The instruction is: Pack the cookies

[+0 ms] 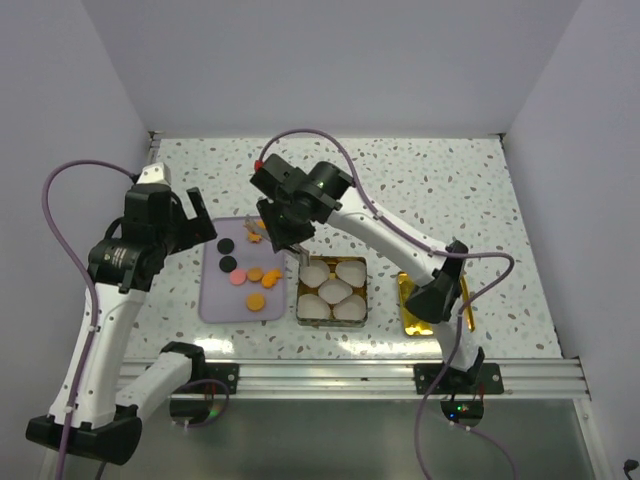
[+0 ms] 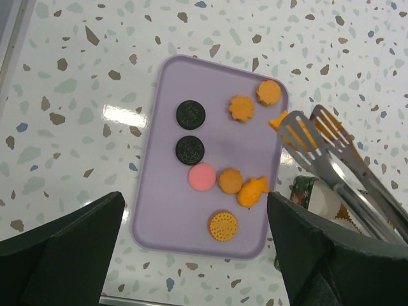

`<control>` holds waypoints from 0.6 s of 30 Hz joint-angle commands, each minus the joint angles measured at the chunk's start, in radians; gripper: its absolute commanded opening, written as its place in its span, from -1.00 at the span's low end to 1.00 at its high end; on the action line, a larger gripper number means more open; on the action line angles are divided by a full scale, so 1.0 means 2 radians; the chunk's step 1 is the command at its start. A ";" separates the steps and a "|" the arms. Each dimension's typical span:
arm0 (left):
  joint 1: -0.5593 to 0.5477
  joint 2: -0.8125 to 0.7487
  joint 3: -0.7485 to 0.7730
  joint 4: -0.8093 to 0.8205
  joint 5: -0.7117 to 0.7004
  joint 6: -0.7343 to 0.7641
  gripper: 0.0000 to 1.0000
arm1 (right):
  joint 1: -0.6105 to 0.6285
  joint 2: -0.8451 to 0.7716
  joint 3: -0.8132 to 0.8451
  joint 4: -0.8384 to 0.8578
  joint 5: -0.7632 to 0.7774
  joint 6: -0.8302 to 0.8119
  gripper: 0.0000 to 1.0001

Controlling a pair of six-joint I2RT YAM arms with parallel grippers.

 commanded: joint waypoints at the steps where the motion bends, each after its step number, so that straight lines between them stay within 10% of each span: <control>1: -0.004 0.011 0.008 0.028 0.021 -0.009 1.00 | -0.009 -0.079 -0.015 -0.056 0.033 0.011 -0.41; 18: -0.005 0.045 -0.052 0.127 0.125 -0.057 1.00 | -0.009 -0.293 -0.329 -0.005 0.040 0.065 -0.41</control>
